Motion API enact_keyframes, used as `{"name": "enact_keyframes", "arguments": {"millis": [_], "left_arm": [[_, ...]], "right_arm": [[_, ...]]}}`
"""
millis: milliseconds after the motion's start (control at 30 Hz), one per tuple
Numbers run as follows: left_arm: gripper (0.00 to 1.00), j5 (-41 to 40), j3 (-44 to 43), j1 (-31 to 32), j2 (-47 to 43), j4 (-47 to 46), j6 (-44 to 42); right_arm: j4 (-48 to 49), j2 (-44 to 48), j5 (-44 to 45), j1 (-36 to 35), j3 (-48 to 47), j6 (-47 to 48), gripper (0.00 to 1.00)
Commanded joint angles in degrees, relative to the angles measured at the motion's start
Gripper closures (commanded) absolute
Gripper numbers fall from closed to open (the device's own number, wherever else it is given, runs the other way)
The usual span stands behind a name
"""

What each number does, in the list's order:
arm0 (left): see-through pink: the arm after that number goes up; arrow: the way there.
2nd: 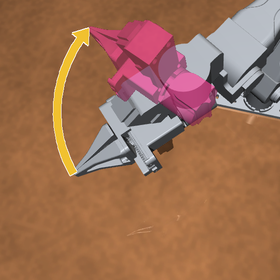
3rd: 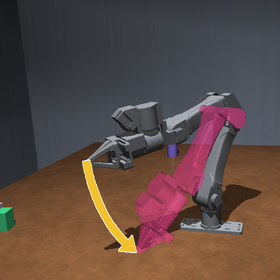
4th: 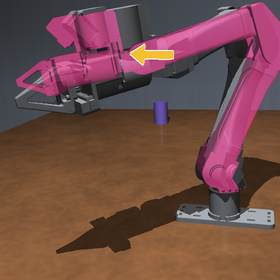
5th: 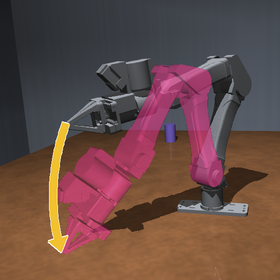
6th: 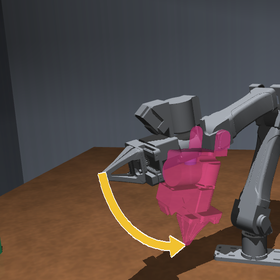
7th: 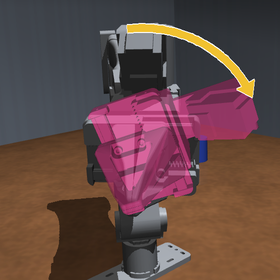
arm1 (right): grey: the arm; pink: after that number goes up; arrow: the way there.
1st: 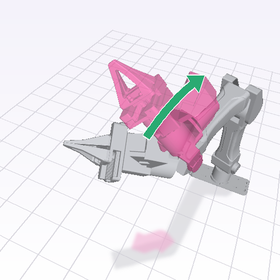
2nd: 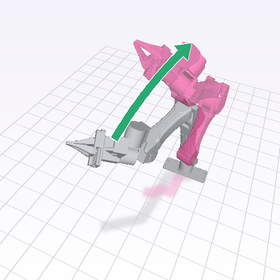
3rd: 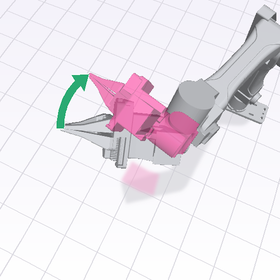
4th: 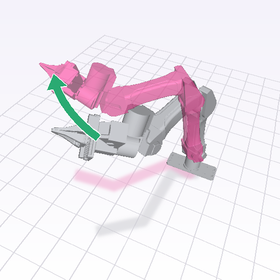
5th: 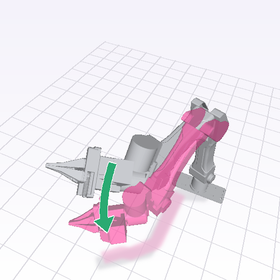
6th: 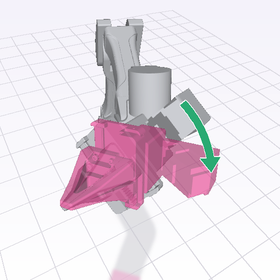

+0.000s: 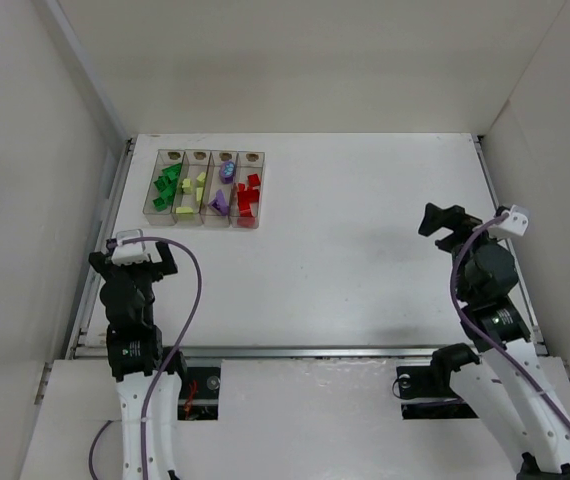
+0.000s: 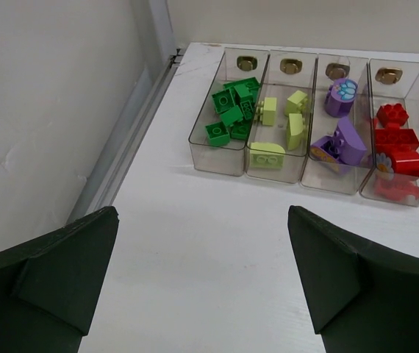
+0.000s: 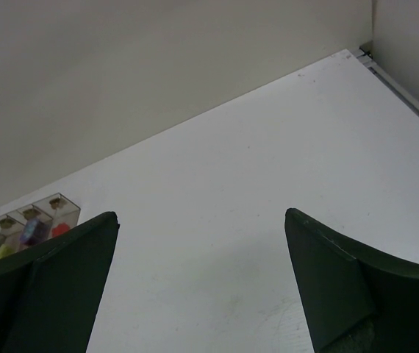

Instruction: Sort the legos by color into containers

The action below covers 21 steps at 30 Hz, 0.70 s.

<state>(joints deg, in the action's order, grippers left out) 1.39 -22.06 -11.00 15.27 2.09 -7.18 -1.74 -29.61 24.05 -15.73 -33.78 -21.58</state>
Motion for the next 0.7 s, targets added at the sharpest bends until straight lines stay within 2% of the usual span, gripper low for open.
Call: {"name": "enact_keyframes", "arguments": {"millis": [0,667], "left_arm": [[0.0,-0.6,0.5,-0.2,-0.1,-4.1,2.3],[0.0,0.0,1.1,-0.2,-0.1,-4.6,4.3]], "right_arm": [[1.6,-1.0,1.3,0.3,-1.8,-2.1,0.0],[1.6,-5.0,1.9,0.3,-5.1,-4.3,0.0]]}}
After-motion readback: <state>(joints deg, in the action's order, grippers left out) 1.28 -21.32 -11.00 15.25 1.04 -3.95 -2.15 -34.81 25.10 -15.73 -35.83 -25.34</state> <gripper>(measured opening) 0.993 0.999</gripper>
